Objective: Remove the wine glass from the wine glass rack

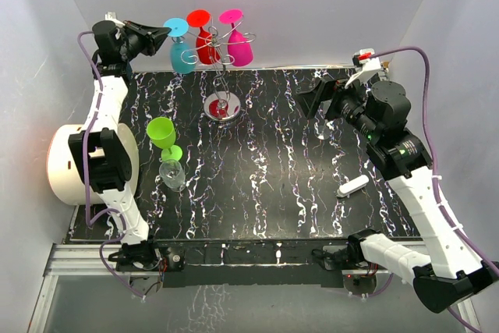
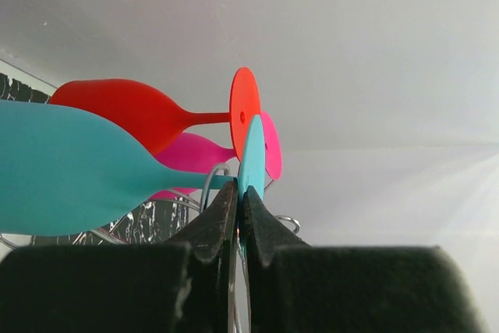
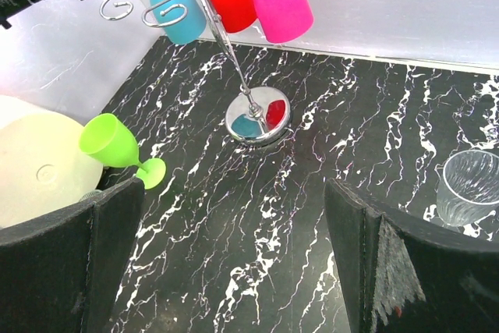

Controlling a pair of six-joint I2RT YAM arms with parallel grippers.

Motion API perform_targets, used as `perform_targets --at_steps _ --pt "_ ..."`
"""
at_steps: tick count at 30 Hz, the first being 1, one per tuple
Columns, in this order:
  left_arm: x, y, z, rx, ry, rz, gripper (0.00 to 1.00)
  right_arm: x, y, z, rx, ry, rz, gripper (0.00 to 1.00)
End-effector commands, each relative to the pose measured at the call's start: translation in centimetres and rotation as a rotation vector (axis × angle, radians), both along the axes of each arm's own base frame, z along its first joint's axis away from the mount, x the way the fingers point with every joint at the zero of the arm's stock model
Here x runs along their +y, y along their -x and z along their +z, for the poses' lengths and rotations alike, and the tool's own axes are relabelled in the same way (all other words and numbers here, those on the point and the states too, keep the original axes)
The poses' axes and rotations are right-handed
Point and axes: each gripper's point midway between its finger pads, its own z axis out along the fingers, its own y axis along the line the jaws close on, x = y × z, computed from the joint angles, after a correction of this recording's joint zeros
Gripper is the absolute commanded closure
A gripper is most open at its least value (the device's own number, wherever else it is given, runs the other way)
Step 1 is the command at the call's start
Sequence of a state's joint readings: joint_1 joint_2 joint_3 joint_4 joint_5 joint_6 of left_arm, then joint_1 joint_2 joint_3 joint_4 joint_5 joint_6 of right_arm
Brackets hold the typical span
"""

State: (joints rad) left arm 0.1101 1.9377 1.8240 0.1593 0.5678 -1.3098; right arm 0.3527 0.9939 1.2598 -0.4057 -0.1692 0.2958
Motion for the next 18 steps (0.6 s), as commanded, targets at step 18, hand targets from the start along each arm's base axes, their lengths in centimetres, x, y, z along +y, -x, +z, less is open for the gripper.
perform_targets --at_steps 18 --pt "-3.6 4.0 4.8 -0.111 -0.014 -0.111 1.0 -0.4 1.3 3.2 -0.11 -0.036 0.003 0.02"
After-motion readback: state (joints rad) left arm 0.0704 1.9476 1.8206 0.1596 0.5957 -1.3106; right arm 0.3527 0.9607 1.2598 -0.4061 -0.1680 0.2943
